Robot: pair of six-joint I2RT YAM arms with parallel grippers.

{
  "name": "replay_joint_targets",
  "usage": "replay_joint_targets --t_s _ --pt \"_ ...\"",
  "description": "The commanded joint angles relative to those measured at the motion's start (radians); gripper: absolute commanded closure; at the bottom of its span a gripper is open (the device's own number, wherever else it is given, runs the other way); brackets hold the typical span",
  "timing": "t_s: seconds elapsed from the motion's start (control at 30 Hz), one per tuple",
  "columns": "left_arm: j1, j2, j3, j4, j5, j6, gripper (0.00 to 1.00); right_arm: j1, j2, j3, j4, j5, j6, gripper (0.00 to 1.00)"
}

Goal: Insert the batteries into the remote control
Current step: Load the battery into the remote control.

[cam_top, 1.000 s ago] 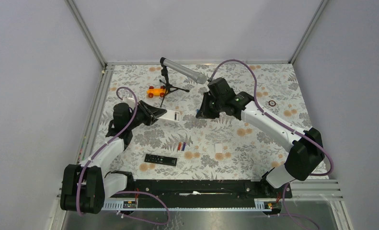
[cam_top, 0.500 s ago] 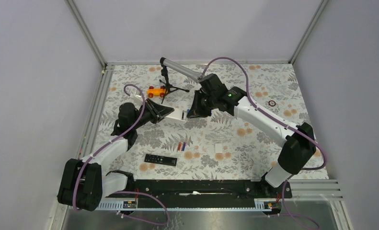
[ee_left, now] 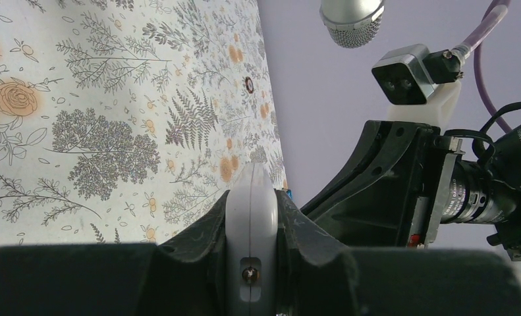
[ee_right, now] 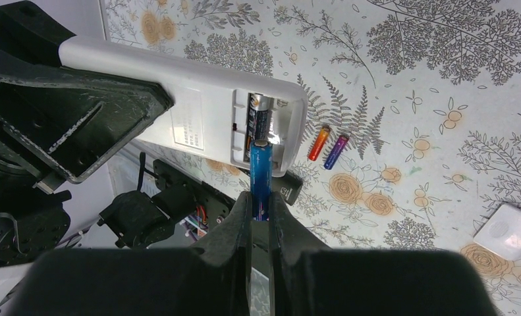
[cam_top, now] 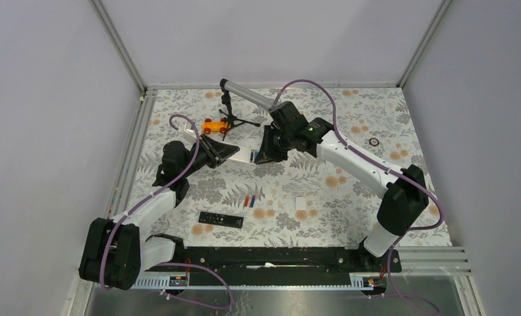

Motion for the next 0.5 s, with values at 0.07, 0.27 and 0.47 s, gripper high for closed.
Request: replay_joint_targets --t_s 0.07,0.27,0.47 --pt "-0.004 -0.015 0.025 0.095 0.002 0.008 1.0 0.01 0.005 0.032 0.003 -0.01 0.017 0.91" --pt "-0.004 -0.025 0.019 0.1 0.004 0.006 1.0 0.009 0.021 0.042 -0.003 -0.016 0.02 0.9" --pt "-0.004 -0.03 0.017 0.103 0.008 0.005 1.0 0.008 0.031 0.047 -0.006 -0.012 0.026 0.85"
